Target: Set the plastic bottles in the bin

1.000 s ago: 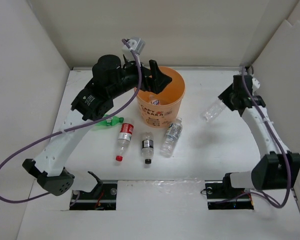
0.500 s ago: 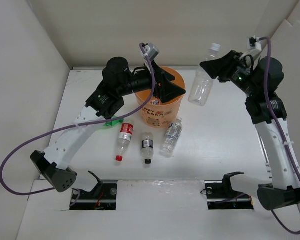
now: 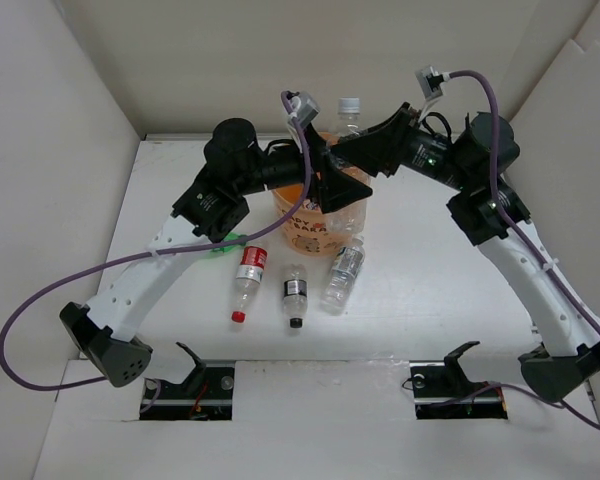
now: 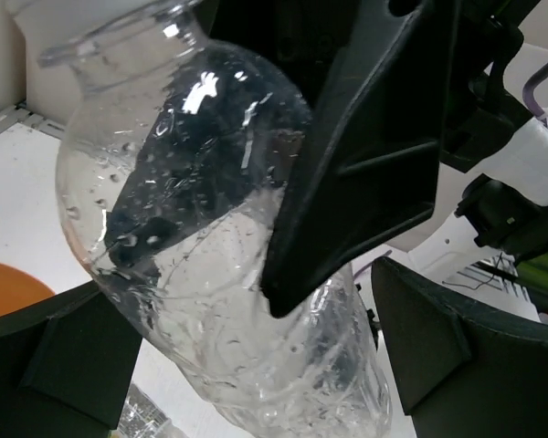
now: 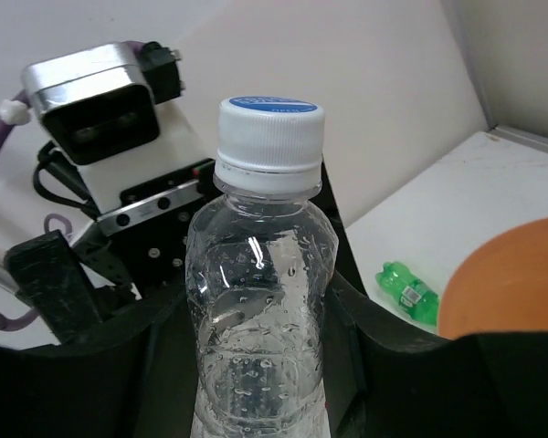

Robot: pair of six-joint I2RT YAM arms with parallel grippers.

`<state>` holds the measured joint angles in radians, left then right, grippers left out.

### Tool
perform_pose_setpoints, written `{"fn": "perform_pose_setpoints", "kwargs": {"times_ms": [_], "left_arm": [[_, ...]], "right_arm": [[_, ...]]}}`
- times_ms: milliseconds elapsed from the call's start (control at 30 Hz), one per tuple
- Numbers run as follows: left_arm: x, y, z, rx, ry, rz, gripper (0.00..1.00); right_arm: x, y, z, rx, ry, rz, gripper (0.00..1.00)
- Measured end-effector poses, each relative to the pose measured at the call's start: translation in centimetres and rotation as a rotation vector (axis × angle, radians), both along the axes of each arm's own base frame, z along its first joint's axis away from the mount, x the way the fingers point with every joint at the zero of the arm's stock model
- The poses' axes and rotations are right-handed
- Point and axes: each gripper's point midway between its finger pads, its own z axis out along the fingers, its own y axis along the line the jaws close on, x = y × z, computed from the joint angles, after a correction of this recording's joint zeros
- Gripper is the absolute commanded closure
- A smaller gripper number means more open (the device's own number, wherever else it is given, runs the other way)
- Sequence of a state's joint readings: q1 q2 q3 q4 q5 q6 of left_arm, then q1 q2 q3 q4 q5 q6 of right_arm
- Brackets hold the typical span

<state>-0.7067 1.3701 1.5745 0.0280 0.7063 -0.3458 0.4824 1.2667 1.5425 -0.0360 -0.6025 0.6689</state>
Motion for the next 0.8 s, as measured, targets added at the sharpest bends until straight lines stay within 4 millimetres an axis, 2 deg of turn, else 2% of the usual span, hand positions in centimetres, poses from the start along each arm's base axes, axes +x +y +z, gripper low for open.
{"fn": "perform_pose_setpoints", "kwargs": {"times_ms": [67,100,133,167,200,233,267,300,367,500,600,667,733,800], "left_arm": [[0.0,0.0,0.0,0.001,0.0,0.0,0.03],[0.0,0.0,0.0,0.001,0.0,0.0,0.08],[0.0,0.0,0.0,0.0,-0.001,-0.001,0.19],[0.0,0.0,0.0,-0.001,0.0,-0.002,0.55],[-0.2,0.0,0.1,-0.006,0.004,-0.011,0.73],[-0.1,0.0,0.1,-0.008,0.014,-0.005,0.85],[-0.1,0.0,0.1,-0.012,0.021,-0.002,0.92],[0.0,0.0,0.1,-0.014,0.025,-0.002,0.96],[0.4,0.0,0.0,-0.01,0.021,0.023,0.97],[3.4,0.5,-0.8,0.005,0.044,0.192,0.99],[7.5,1.8,-0.7,0.01,0.05,0.378,1.0],[10.7,2.9,-0.4,0.006,0.039,0.519,1.0],[13.8,4.0,-1.1,0.016,0.036,0.651,1.0],[16.1,4.6,-2.7,0.046,0.046,0.74,0.98]], "right_arm": [[-0.6,0.5,0.5,0.012,-0.015,0.022,1.0],[-0.7,0.5,0.6,0.016,-0.022,0.025,1.0],[-0.7,0.6,0.8,0.022,-0.027,0.025,1.0],[-0.6,0.6,0.9,0.026,-0.033,0.023,0.96],[-0.4,0.5,1.0,0.028,-0.037,0.014,0.88],[-0.2,0.4,1.1,0.026,-0.048,0.005,0.71],[0.1,0.2,1.2,0.025,-0.065,-0.008,0.28],[0.2,0.1,1.2,0.025,-0.066,-0.008,0.02],[1.1,-0.7,1.3,0.034,-0.06,-0.04,0.0],[3.9,-4.8,0.9,0.037,-0.044,-0.189,0.0],[6.2,-9.9,-0.5,0.027,-0.012,-0.383,0.0],[6.9,-12.7,-1.9,0.012,0.015,-0.483,0.0],[6.8,-14.2,-3.3,-0.01,0.037,-0.535,0.0],[6.4,-14.7,-4.8,-0.046,0.063,-0.564,0.0]]}}
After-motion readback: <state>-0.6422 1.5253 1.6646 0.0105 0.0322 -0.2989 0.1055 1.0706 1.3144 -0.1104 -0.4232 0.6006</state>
